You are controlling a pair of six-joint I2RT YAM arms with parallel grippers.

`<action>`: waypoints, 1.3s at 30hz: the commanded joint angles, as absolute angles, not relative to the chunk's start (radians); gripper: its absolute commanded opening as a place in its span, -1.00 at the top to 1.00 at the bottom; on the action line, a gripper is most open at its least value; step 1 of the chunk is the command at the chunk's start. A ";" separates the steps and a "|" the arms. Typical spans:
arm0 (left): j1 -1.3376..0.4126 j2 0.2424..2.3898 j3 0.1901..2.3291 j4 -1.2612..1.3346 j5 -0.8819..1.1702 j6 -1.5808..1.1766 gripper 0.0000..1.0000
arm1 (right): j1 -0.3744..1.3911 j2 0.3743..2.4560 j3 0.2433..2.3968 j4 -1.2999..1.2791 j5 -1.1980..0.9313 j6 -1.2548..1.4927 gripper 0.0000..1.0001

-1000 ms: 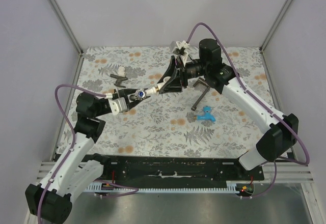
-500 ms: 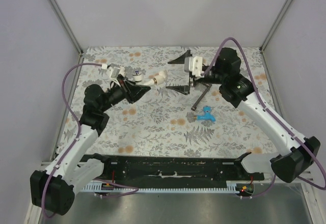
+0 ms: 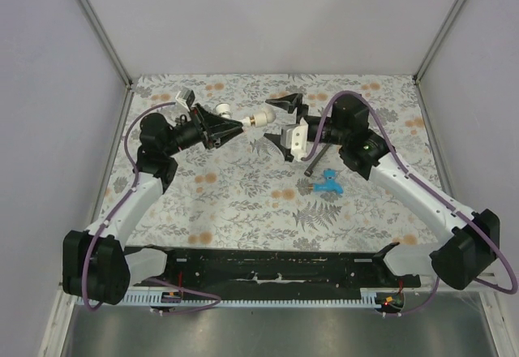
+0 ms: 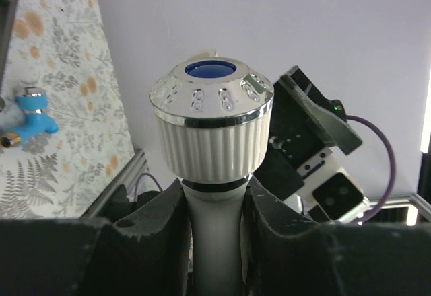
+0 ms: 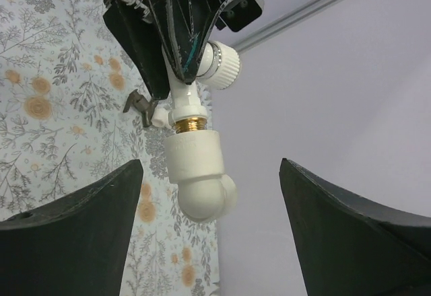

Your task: Install the water faucets

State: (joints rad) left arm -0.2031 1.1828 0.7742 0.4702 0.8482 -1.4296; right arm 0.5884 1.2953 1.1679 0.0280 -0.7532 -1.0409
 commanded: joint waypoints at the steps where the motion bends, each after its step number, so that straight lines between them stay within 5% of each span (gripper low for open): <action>1: -0.202 1.175 0.859 0.592 0.934 -1.600 0.96 | 0.598 1.336 1.160 0.120 -0.729 -1.124 -0.77; 8: -0.204 1.189 0.897 0.591 0.962 -1.615 0.96 | 0.629 1.402 1.166 0.213 -0.722 -1.091 -0.50; 12: -0.204 1.204 0.920 0.601 0.980 -1.591 0.96 | 0.630 1.404 1.169 0.245 -0.730 -0.997 0.12; 16: -0.204 1.206 0.962 0.580 1.011 -1.417 0.96 | 0.630 1.391 1.204 0.217 -0.778 -0.827 0.97; 21: -0.236 1.048 0.970 0.360 0.968 -0.646 0.96 | 0.626 1.419 1.351 -0.032 -0.896 -0.544 1.00; 27: -0.330 0.826 0.783 0.194 0.953 0.529 0.96 | 0.612 1.454 1.402 0.009 -0.950 0.030 1.00; 31: -0.411 0.773 0.718 0.005 0.743 1.089 0.96 | 0.609 1.502 1.437 -0.034 -1.035 0.276 1.00; 35: -0.511 0.746 0.641 -0.040 0.490 1.469 0.96 | 0.609 1.548 1.439 -0.052 -1.083 0.396 1.00; 39: -0.537 0.703 0.549 0.095 0.442 1.511 0.96 | 0.609 1.554 1.437 -0.084 -1.059 0.376 1.00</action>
State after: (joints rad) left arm -0.4889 0.7158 0.6270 0.0830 0.5343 1.1721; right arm 0.5819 1.5616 1.3773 -0.1318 -1.0931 0.2348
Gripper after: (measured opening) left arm 0.349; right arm 0.488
